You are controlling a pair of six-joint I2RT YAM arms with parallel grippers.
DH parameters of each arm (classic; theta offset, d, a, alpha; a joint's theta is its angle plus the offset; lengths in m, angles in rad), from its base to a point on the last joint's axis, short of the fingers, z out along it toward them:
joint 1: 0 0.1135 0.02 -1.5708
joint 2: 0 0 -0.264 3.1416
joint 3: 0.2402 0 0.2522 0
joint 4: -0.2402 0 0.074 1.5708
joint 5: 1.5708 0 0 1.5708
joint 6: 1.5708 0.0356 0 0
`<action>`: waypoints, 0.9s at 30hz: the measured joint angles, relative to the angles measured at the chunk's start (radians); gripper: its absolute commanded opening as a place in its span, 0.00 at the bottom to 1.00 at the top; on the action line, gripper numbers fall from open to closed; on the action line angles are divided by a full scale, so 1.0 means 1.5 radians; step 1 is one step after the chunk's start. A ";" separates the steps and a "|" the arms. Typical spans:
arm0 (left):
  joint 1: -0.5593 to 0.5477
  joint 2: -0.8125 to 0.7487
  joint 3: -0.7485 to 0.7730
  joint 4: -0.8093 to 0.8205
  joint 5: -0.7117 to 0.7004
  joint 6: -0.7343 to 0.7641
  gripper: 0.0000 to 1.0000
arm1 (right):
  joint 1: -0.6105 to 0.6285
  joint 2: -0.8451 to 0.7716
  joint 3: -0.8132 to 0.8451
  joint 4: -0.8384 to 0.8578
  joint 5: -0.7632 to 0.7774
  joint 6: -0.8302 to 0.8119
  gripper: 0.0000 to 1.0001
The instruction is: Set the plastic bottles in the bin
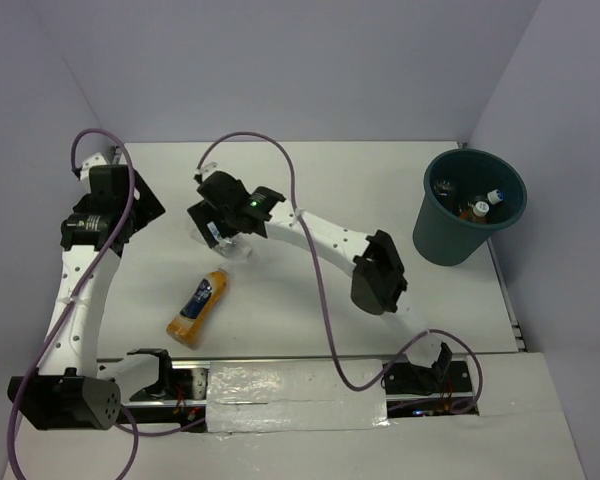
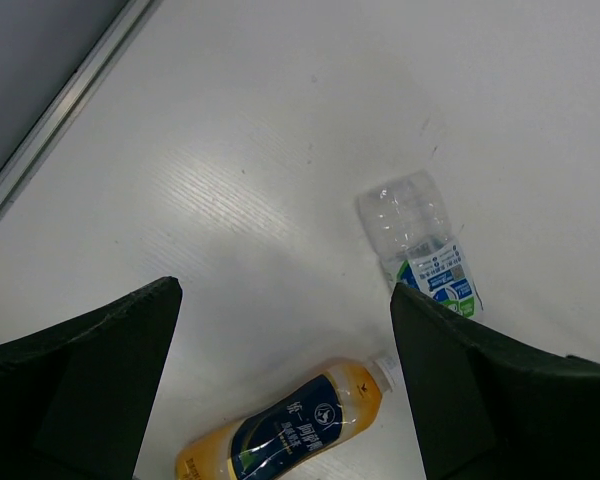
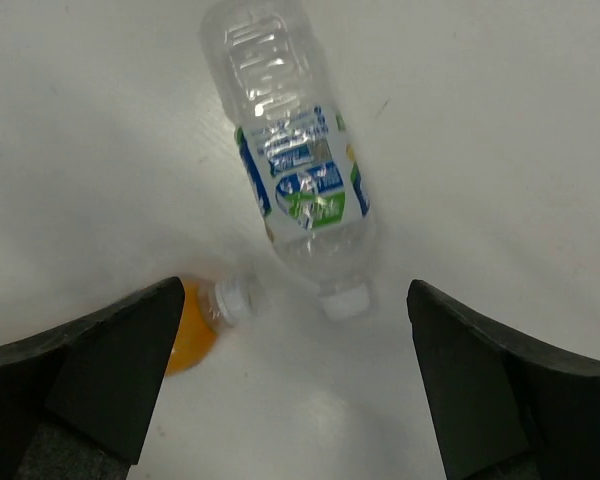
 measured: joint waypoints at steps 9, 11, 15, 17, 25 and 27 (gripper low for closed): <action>0.032 -0.014 0.014 0.000 0.001 -0.011 0.99 | -0.020 0.187 0.186 -0.044 -0.021 -0.065 1.00; 0.034 -0.014 0.019 0.000 0.004 -0.011 0.99 | -0.027 0.192 0.186 -0.045 -0.026 -0.071 1.00; 0.037 -0.014 0.021 0.001 0.012 -0.011 0.99 | -0.041 0.201 0.203 -0.045 -0.036 -0.087 1.00; 0.037 -0.014 0.021 0.001 0.018 -0.011 0.99 | -0.048 0.213 0.218 -0.042 -0.043 -0.092 1.00; 0.038 -0.014 0.020 0.001 0.030 -0.012 0.99 | -0.053 0.242 0.232 -0.026 -0.102 -0.092 1.00; 0.038 -0.014 0.020 0.001 0.031 -0.011 0.99 | -0.052 0.249 0.236 -0.021 -0.112 -0.091 1.00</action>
